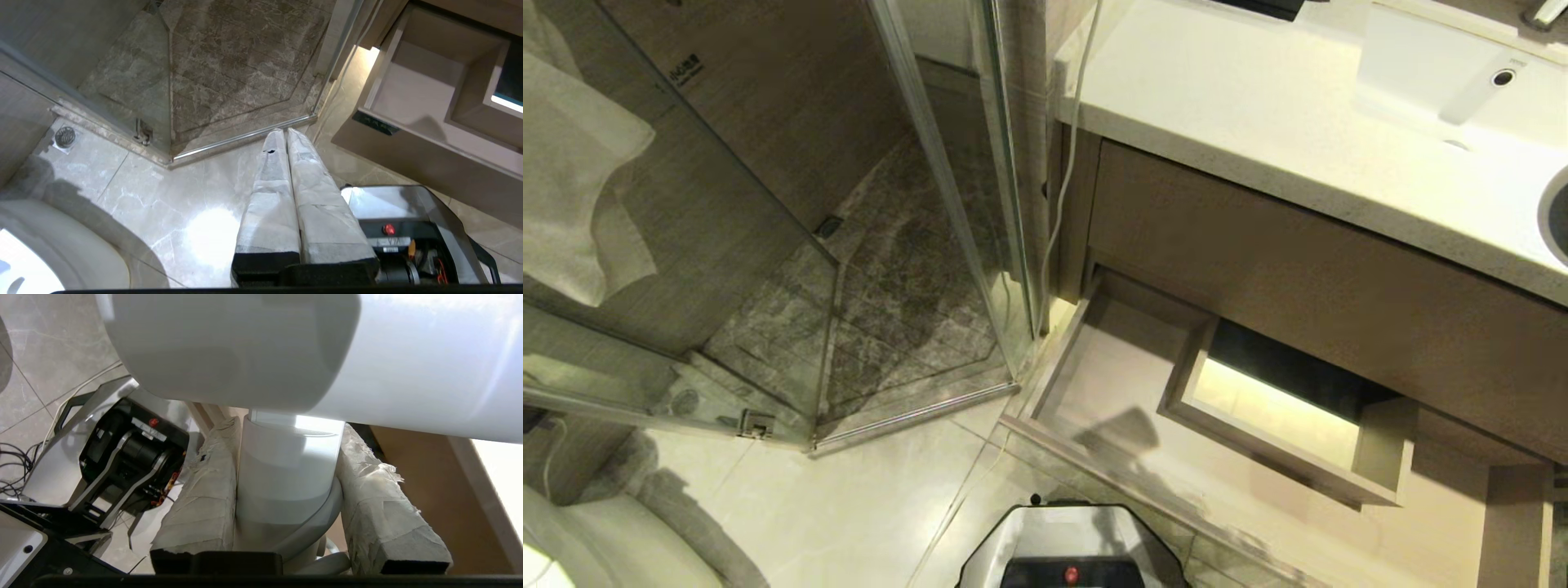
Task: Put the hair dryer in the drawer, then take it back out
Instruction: Put it into the drawer
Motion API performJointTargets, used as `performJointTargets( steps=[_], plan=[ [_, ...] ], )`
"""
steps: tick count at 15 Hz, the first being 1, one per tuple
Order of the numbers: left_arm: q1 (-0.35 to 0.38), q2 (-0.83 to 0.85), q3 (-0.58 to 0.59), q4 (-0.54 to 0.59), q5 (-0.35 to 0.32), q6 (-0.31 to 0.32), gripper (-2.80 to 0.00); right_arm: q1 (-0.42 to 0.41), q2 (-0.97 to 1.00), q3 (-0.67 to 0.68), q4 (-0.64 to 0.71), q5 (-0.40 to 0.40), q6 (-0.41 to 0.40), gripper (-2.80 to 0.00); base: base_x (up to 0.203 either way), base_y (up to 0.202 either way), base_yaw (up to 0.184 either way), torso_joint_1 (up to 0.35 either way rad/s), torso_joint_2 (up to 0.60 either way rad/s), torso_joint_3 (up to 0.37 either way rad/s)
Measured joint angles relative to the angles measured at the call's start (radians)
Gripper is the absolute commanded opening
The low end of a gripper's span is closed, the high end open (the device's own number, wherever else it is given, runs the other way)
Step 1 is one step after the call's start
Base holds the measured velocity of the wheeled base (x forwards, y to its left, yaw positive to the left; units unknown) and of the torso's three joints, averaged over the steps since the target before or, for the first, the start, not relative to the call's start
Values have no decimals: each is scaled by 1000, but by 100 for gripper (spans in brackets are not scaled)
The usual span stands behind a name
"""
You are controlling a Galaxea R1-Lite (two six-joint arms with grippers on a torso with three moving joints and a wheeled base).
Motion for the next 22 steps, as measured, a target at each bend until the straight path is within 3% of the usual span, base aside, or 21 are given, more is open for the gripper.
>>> performJointTargets(
  steps=[5,15,22],
  plan=[
    [-1,0,0,1,0,0,-280,-7,-8,6,1,0,1,-280,0,0,0,-162,53,-103],
    [-1,0,0,0,0,0,-280,-9,-35,21,-7,1,1,-280,0,0,0,-208,349,130],
    [0,0,0,1,0,0,-280,-9,-62,45,-8,2,1,-280,0,0,0,-350,524,168]
  ],
)
